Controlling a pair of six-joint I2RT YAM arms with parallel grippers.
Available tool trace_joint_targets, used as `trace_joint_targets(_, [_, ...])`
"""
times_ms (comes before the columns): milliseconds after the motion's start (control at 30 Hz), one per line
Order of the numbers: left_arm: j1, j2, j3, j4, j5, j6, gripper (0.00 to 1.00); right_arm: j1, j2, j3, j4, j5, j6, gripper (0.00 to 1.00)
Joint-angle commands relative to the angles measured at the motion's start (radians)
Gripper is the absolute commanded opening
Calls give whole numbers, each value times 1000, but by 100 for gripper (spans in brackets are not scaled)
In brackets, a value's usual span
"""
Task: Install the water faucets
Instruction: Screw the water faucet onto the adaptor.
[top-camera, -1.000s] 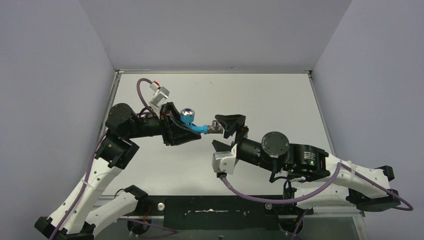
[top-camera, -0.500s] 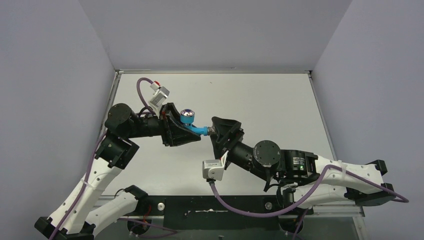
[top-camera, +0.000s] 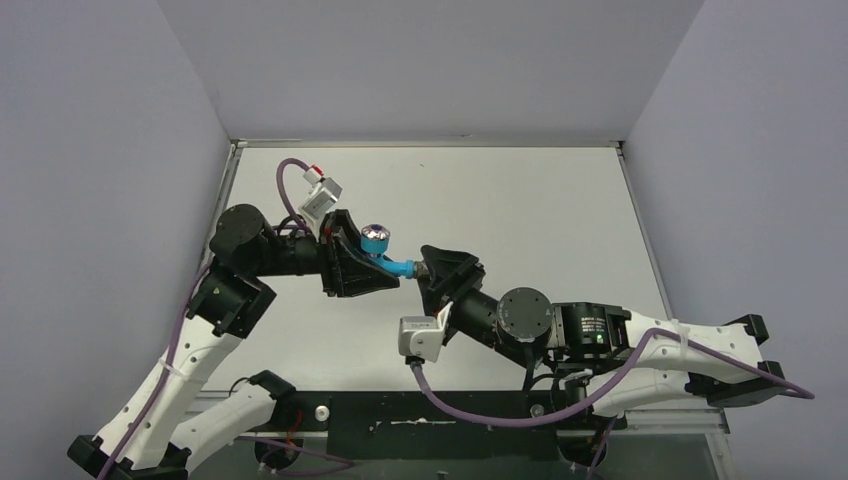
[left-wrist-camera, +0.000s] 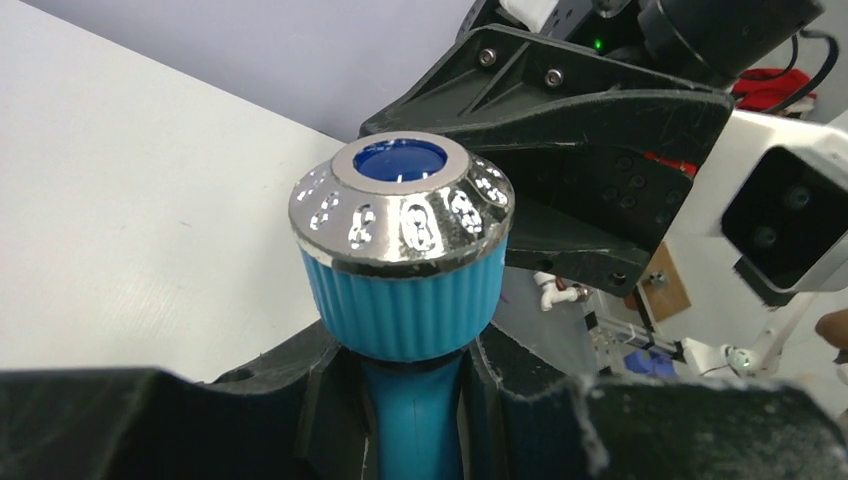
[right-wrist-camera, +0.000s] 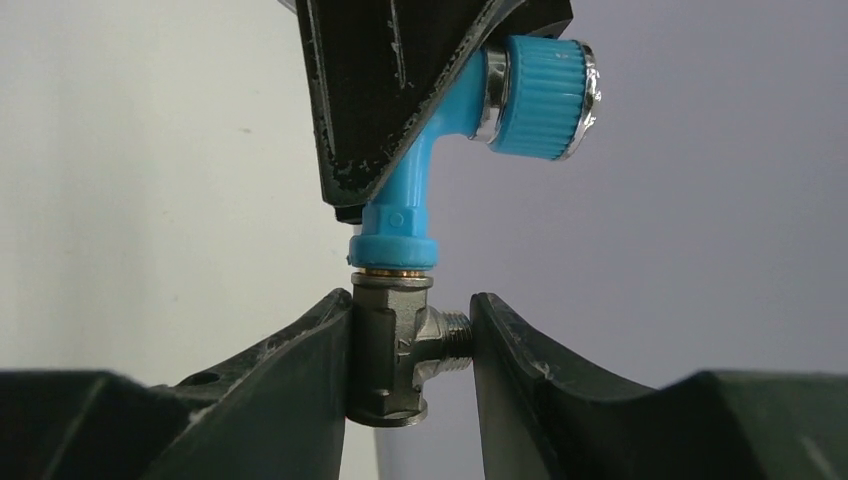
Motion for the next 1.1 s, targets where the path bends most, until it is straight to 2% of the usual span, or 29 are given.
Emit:
trace_joint_targets(0, [0, -17, 105, -93, 28, 193, 0, 9, 44, 122, -74, -92, 303, 0])
trace_joint_targets(233, [-1, -42, 122, -143, 77, 325, 0, -26, 61, 152, -116, -243, 603, 0])
trace_joint_targets(600, [0, -39, 148, -235, 156, 519, 0, -251, 73, 83, -83, -679, 1053, 0])
trace_joint_targets(733, [0, -43, 149, -233, 185, 587, 0, -363, 91, 58, -67, -882, 1211, 0])
trace_joint_targets(1067, [-1, -45, 145, -184, 211, 619, 0, -587, 122, -25, 45, -1259, 1504, 0])
